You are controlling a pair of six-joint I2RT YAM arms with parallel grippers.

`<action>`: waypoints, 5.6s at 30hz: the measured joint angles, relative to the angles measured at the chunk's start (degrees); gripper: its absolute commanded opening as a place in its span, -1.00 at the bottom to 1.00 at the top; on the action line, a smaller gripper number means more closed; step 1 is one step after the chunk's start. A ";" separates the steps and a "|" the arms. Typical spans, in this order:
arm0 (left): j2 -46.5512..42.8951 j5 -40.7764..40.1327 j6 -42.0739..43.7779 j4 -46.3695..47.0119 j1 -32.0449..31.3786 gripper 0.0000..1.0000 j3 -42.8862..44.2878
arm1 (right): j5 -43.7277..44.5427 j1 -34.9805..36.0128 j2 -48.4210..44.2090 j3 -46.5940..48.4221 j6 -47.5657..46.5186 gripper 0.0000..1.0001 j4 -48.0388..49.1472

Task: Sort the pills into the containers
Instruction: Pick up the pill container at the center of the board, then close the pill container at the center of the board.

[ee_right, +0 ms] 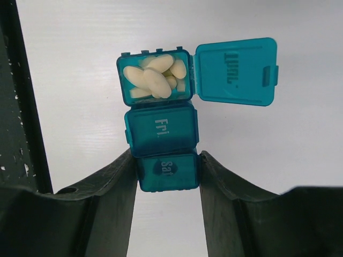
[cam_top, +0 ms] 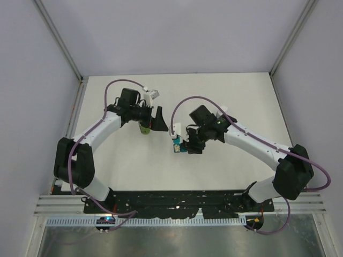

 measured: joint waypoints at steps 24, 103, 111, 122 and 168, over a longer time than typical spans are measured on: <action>3.06 1.73 -2.25 -0.85 -2.58 0.93 0.79 | 3.43 3.34 -0.66 2.69 4.55 -0.88 -4.33; -1.18 -3.43 10.54 0.74 -10.47 0.99 -4.07 | 4.46 2.93 1.14 5.16 10.05 -0.89 -2.36; -3.10 -4.70 11.02 2.16 -10.45 1.00 -5.07 | 3.58 3.02 0.46 4.31 10.08 -0.89 -0.24; -6.97 -4.76 14.80 2.08 -10.45 0.99 -6.60 | 1.38 3.10 -3.02 -0.37 10.05 -0.88 6.82; -22.21 -4.79 20.46 1.66 -8.79 0.99 -9.97 | 0.46 3.28 -4.11 -4.52 11.63 -0.89 10.10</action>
